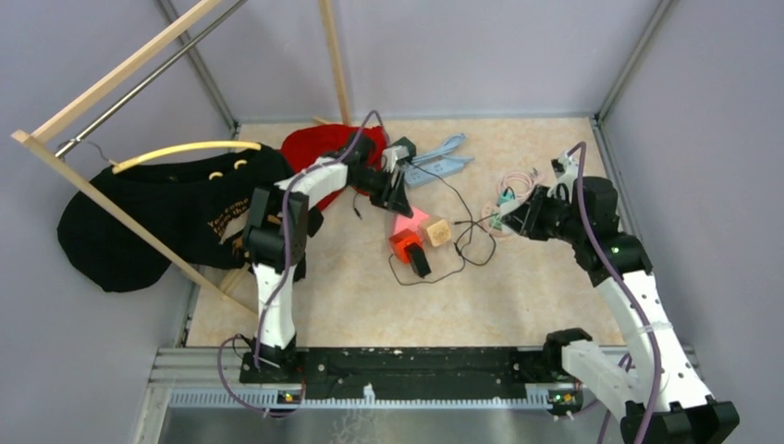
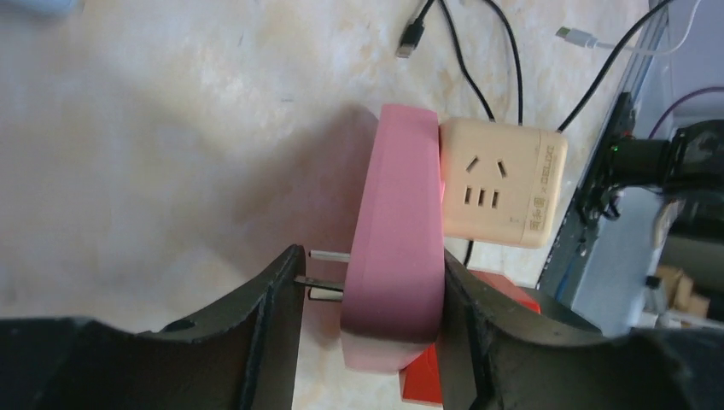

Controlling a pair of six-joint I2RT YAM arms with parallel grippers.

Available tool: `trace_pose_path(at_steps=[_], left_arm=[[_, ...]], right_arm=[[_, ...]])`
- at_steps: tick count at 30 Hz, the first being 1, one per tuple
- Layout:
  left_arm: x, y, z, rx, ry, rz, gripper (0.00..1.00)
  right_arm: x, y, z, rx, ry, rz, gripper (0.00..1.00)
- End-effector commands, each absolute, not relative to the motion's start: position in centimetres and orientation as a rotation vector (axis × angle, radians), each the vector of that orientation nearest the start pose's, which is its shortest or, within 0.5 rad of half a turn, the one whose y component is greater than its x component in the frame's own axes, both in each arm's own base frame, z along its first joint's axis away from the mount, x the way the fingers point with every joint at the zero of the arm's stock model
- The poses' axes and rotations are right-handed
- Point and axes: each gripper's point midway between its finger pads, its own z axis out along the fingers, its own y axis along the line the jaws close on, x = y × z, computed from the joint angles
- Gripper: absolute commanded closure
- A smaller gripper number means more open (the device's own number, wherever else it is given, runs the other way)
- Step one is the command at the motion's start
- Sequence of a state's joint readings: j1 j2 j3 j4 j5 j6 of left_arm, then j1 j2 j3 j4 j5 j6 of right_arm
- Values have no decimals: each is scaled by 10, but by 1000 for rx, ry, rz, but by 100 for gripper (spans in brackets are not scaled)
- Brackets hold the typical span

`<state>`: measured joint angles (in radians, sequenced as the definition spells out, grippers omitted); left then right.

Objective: Insert the plug
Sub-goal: Pick up the socket from the center of the board.

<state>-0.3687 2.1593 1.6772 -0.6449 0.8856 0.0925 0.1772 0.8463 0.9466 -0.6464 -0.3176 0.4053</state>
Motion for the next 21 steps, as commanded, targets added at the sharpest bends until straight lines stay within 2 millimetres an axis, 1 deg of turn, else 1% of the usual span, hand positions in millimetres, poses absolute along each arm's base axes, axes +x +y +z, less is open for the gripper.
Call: trace_pose_path(at_steps=[1,3,5,7,9,10,13,15,18,21], left_arm=[[384,-296,169,407,2227,-1377,98],[386,-288,180,207,2164,-1325,100],[387,-279,197,60,2030,-1308,100],[390,-264,202,-93,1945,-1242,100],[391,-250,198,-219,1920,-1182,100],[388,-245,195,-289,1905,-1188,100],[381,-239,190,-430,1833,-1230,100],[381,-237,185,-472,1820,-1218,100],[383,-232,179,-554,1819,-1180,100],[384,-218,169,-767,1833,-1142,100]], right_arm=[[251,138,245,13,2104,797,100],[251,145,241,4,2116,810,100],[250,151,237,-10,2123,820,100],[248,159,235,-25,2123,852,100],[240,172,229,-49,2114,944,100],[236,178,223,-47,2106,984,100],[224,195,206,-42,2081,1075,100],[219,208,196,-29,2066,1142,100],[220,223,179,-24,2014,1190,100],[224,236,171,-99,1942,1194,100]])
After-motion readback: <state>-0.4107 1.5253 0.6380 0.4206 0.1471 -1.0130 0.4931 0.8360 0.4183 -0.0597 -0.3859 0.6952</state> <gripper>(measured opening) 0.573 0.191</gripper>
